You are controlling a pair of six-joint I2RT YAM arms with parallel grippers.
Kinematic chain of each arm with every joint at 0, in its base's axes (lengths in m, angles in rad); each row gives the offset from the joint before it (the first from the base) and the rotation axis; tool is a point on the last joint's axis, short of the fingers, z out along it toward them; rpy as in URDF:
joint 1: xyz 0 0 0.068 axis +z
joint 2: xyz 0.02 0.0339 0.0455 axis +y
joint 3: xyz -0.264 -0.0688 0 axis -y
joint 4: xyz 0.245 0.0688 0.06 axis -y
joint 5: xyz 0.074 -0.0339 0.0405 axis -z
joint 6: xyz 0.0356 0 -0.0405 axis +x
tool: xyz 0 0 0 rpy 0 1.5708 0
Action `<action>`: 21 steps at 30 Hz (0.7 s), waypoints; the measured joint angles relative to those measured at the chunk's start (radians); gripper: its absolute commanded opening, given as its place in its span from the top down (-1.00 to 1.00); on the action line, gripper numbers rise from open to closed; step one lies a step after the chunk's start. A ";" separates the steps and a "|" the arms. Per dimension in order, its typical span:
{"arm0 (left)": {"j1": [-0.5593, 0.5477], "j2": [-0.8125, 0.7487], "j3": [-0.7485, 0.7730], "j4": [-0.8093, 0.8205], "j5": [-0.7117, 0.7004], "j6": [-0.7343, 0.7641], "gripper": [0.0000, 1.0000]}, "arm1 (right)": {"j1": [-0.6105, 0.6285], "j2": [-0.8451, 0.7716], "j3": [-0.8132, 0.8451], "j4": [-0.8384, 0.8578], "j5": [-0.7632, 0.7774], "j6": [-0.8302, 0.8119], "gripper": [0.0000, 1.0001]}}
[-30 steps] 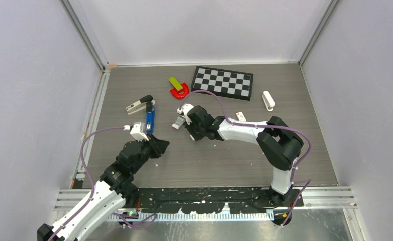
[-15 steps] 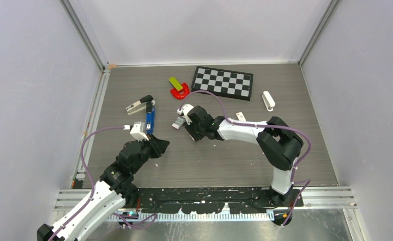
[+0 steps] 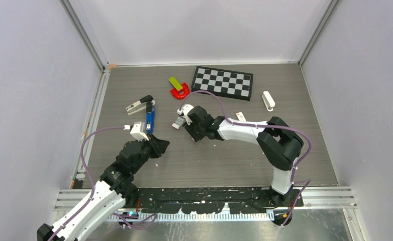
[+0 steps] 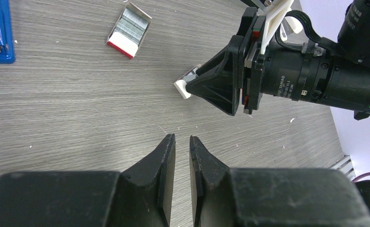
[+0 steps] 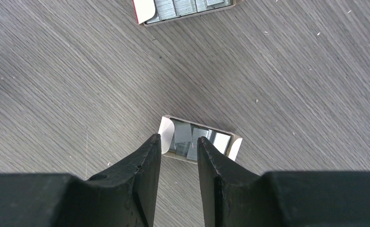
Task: Unload the staples from the stapler
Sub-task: Place the staple in the staple box.
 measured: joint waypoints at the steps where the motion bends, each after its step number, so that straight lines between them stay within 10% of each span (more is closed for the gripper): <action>1: 0.000 0.002 0.000 0.000 0.000 0.000 0.62 | 0.000 -0.001 0.000 -0.003 0.000 0.000 0.21; 21: 0.000 0.026 0.000 0.007 0.000 0.000 0.63 | -0.002 -0.027 0.000 -0.056 -0.039 -0.031 0.18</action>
